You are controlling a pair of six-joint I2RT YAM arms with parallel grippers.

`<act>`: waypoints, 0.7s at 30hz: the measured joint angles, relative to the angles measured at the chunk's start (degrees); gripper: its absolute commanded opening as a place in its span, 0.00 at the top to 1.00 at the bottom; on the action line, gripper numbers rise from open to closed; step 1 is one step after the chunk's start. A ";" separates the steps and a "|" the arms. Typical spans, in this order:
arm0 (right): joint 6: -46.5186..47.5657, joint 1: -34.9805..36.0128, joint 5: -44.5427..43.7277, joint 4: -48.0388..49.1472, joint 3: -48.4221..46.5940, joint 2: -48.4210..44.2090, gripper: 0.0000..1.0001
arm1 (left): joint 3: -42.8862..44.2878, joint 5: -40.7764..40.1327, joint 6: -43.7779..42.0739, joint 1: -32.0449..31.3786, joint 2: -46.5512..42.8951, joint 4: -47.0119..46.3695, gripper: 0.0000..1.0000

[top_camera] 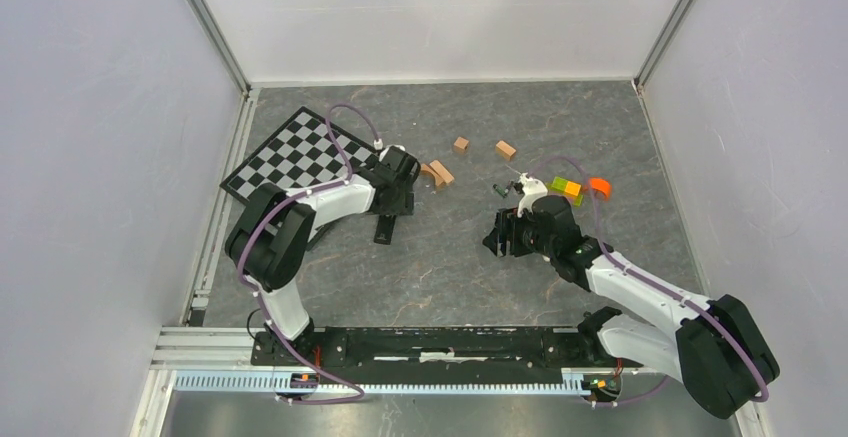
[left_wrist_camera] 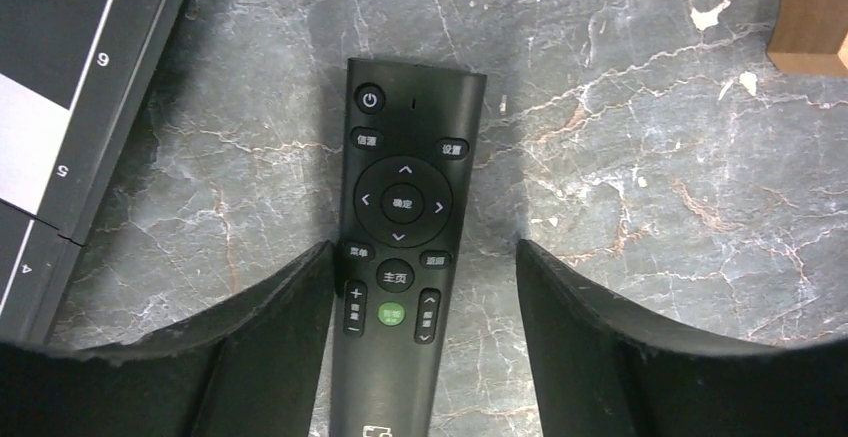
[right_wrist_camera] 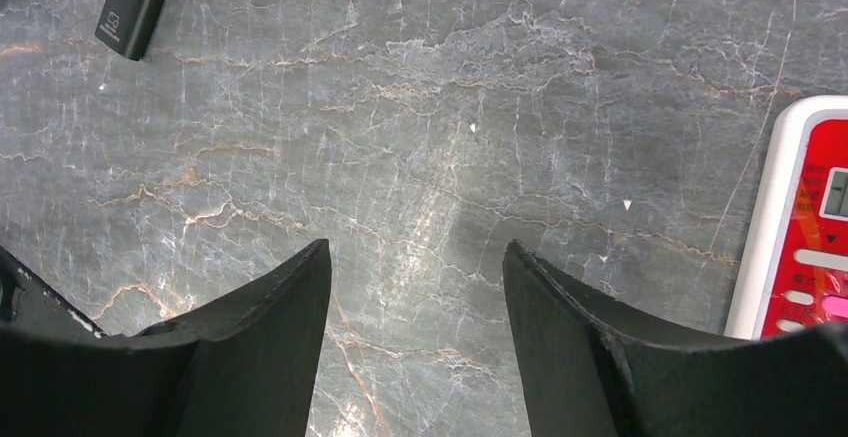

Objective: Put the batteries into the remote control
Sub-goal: Pick up the remote control from the center of the board.

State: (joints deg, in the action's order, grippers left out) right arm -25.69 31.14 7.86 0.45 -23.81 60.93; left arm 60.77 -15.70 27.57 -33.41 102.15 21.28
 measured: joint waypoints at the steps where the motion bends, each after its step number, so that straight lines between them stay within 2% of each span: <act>1: -0.02 0.00 0.11 0.00 0.11 0.00 0.32 | 0.00 -0.31 0.22 -0.24 0.00 0.07 0.37; 6: -0.22 0.00 0.68 0.46 0.72 0.00 0.33 | 0.00 -0.44 0.70 -0.85 0.13 0.07 0.45; 10: -0.55 0.00 1.05 1.07 0.94 0.22 0.34 | 0.02 -0.48 0.72 -0.85 0.24 0.02 0.57; 15: -1.99 0.00 2.80 3.30 1.09 1.64 0.40 | -0.35 1.16 0.72 -0.96 -0.04 -0.44 0.59; 21: -8.98 1.29 8.98 13.00 3.74 5.53 0.39 | -6.62 16.96 4.26 -0.70 -5.01 -6.73 0.60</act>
State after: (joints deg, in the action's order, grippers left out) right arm -34.68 32.42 16.84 13.45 -20.08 66.46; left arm 54.15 1.26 31.83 -34.11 97.14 14.55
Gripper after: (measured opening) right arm 0.600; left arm 0.492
